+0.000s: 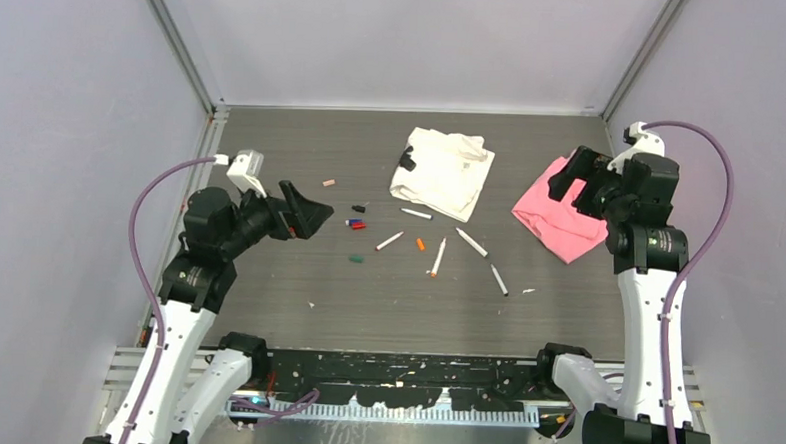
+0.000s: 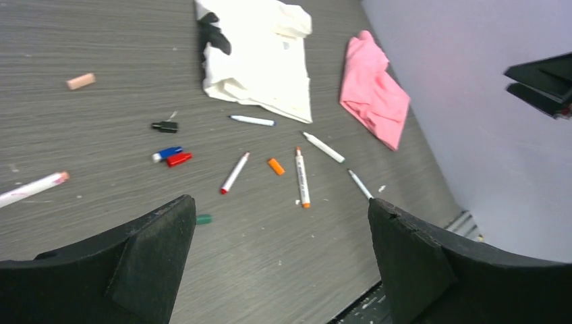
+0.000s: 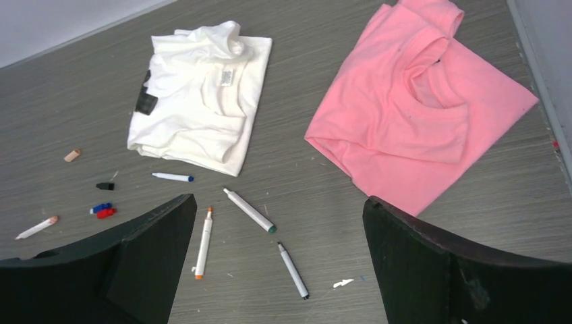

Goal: Insert the pens into the pen caps
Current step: Pick up the pen from the center of the board.

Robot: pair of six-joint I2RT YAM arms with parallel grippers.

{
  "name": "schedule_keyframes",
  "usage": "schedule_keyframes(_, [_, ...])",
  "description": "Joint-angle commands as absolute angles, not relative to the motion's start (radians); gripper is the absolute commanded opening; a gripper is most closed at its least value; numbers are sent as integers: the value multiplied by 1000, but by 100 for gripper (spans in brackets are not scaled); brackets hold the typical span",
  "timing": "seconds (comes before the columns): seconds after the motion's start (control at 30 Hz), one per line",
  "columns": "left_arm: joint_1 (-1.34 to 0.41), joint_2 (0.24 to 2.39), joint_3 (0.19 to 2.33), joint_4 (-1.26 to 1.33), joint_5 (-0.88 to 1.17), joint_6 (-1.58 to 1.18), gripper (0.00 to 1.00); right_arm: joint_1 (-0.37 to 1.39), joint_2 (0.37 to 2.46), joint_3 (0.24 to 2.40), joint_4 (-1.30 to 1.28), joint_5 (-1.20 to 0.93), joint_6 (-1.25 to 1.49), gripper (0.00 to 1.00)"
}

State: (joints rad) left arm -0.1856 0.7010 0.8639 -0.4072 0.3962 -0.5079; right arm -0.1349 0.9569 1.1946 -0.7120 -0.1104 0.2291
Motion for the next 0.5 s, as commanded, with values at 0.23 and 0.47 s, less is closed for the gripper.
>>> schedule_keyframes(0.23, [-501, 853, 959, -445, 303, -390, 100, -136, 1043, 1137, -616, -791, -25, 100])
schedule_keyframes(0.47, [-643, 974, 1035, -531, 214, -169, 100, 35, 1182, 1143, -698, -837, -373, 100])
